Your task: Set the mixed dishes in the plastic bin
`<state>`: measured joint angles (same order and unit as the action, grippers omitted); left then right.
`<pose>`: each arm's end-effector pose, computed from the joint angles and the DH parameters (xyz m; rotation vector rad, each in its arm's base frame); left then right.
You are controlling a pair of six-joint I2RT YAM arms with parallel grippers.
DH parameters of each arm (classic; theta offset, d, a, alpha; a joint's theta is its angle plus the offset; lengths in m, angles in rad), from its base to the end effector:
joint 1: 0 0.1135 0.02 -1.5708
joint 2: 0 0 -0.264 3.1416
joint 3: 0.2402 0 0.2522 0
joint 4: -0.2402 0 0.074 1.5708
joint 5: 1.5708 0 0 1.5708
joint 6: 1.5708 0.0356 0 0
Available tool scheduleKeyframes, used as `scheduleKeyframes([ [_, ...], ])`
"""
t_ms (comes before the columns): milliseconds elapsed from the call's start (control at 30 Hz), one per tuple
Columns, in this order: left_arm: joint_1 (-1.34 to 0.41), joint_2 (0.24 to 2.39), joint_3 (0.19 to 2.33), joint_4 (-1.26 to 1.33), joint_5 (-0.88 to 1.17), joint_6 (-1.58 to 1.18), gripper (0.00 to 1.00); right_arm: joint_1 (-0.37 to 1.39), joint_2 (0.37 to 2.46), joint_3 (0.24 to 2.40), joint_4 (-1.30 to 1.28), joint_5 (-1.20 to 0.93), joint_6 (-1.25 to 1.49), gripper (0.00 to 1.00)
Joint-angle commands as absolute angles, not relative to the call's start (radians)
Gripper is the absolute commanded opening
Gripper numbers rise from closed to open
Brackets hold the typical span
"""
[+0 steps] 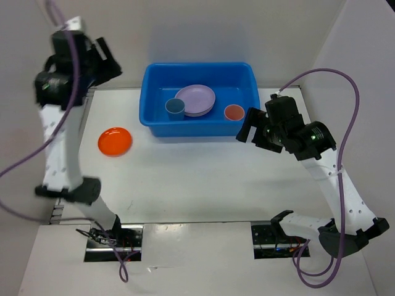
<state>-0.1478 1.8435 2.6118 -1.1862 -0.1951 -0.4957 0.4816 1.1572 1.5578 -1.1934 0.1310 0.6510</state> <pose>0.3226 -0.0411 0.5369 -0.4675 1.9314 -0.2236 0.1730 0.0852 0.4282 0.2662 2.3755 0.3932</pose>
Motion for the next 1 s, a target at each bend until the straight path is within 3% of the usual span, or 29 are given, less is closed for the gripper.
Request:
scheduleKeyframes([
  [0,-0.106,1.555,2.339,-1.116,-0.212,-0.52,0.78,0.477,1.137,1.529,-1.094,0.088,0.612,1.0],
  [67,-0.074,1.338,1.964,-0.962,-0.199,-0.543,0.78,0.477,1.128,1.506,-1.075,0.063,0.601,1.0],
  [133,-0.034,1.174,1.742,-0.824,-0.199,-0.587,0.78,0.477,1.127,1.493,-1.051,0.043,0.574,1.0],
  [267,0.034,1.045,1.351,-0.651,-0.086,-0.739,0.86,0.477,1.137,1.454,-1.011,-0.023,0.535,1.0],
  [433,0.119,0.948,0.917,-0.359,0.017,-1.028,0.86,0.477,1.137,1.413,-0.973,-0.071,0.514,1.0],
  [967,0.215,1.124,0.559,0.023,0.071,-1.373,0.88,0.477,1.137,1.371,-0.923,-0.15,0.466,1.0],
])
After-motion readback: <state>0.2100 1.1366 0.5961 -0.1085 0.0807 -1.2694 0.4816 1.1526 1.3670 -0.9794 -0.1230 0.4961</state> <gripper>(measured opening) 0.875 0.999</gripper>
